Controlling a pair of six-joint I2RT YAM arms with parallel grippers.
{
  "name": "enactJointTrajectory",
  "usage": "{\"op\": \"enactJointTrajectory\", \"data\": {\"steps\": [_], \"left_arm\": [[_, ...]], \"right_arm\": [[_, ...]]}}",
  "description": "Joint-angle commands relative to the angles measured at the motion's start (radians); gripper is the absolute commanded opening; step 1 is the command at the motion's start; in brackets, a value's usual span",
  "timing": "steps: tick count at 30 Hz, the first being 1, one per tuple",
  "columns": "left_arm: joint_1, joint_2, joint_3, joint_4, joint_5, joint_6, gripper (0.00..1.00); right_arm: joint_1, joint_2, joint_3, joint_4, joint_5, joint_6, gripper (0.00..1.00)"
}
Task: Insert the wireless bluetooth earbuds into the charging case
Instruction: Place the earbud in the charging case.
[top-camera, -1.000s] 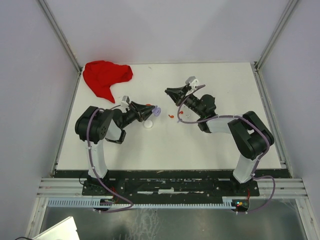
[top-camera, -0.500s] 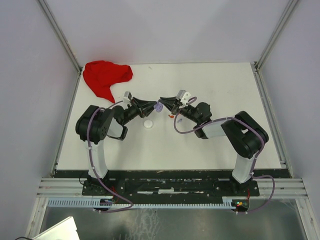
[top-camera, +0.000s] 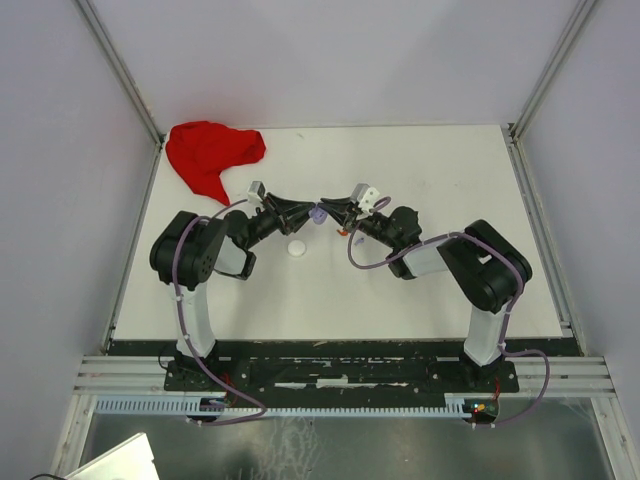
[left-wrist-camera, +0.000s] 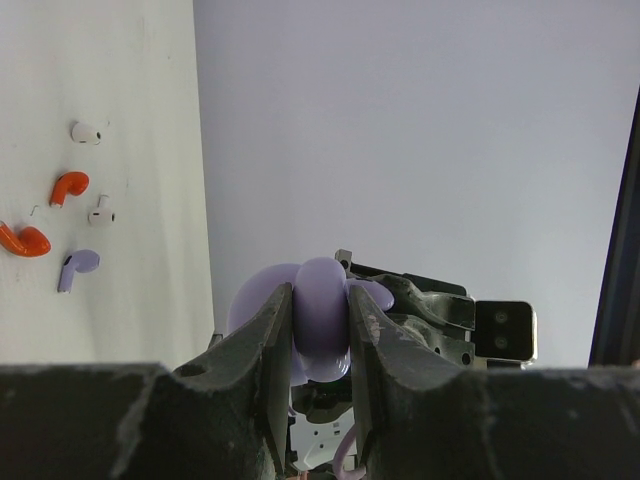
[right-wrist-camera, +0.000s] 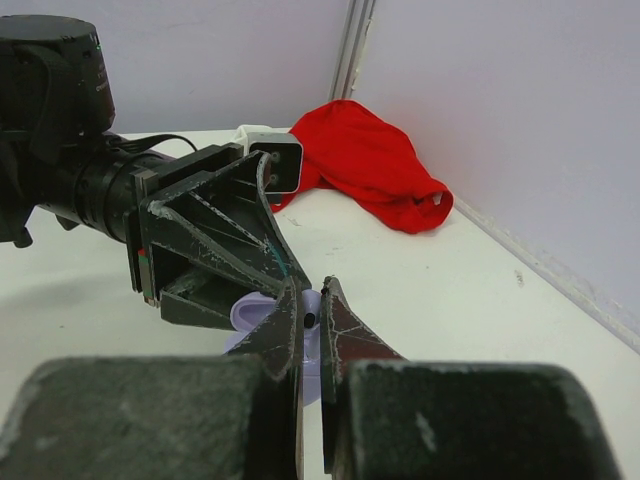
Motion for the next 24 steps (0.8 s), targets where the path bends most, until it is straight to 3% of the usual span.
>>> {"op": "enactJointTrajectory", "data": {"steps": [1, 24], "left_arm": [[-0.007, -0.042, 0.018, 0.077, 0.02, -0.029, 0.03], [-0.007, -0.021, 0.045, 0.105, 0.008, -0.054, 0.03]], "right_arm": [[0.003, 0.006, -0.004, 0.06, -0.023, -0.001, 0.02], [0.01, -0.003, -0.034, 0.06, -0.038, 0.004, 0.02]]}}
